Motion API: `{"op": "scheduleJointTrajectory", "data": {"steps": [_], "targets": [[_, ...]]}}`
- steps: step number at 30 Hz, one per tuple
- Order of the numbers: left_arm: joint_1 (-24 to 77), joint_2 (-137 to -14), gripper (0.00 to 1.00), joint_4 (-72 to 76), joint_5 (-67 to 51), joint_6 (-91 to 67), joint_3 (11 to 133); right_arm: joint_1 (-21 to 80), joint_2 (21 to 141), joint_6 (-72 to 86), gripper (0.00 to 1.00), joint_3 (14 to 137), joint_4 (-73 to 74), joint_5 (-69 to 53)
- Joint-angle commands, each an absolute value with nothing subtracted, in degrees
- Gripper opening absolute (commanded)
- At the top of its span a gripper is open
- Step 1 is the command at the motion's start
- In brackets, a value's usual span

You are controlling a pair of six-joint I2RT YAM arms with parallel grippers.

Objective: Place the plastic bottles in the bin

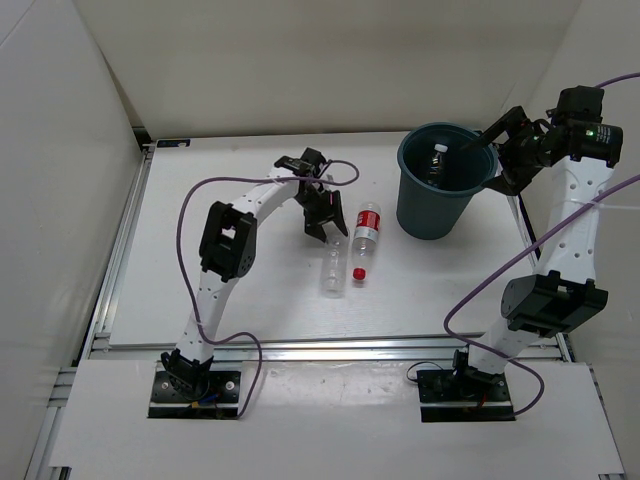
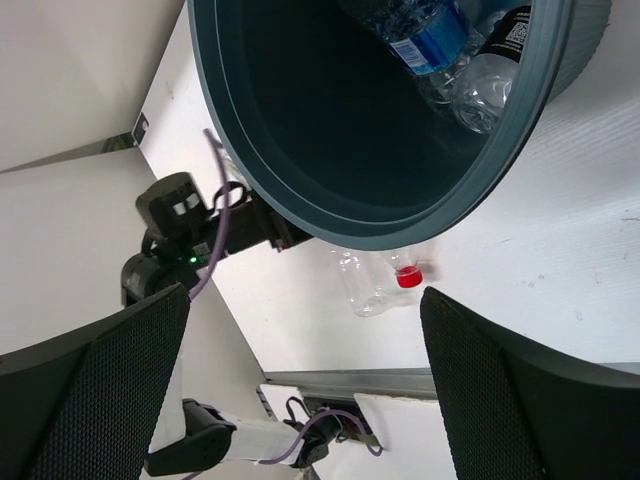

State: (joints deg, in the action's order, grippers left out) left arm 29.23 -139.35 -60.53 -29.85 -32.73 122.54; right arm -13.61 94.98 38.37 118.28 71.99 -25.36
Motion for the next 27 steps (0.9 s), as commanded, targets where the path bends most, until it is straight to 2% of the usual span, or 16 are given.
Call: {"op": "scheduleJointTrajectory", "data": {"steps": [1,5,9,12,18,27], "targets": [[24.9,-126.9,0.52,-58.5,-28.4,-35.3,125.5,-13.7,94.4,37.2,1.00,119.0,71.9,-26.5],[20.9,-120.3,0.52,-51.3,-32.6,-43.1,128.2,-13.7,94.4,37.2,1.00,119.0,71.9,-25.1],[19.8,-123.7,0.52,-43.9,-41.1,-51.0,143.2,-14.2,94.4,37.7,1.00,119.0,72.4,-24.0],[19.2,-125.9,0.52,-32.6,-46.1,-60.2,147.5,-16.0,94.4,38.2,1.00,119.6,72.4,-24.0],[19.2,-130.4,0.47,-5.8,-46.2,-79.3,148.0,-18.1,94.4,38.8,1.00,120.3,73.1,-24.0],[21.0,-136.3,0.46,8.7,-41.9,-90.3,147.0,-18.1,89.7,40.5,0.99,116.0,71.9,-25.2]]}}
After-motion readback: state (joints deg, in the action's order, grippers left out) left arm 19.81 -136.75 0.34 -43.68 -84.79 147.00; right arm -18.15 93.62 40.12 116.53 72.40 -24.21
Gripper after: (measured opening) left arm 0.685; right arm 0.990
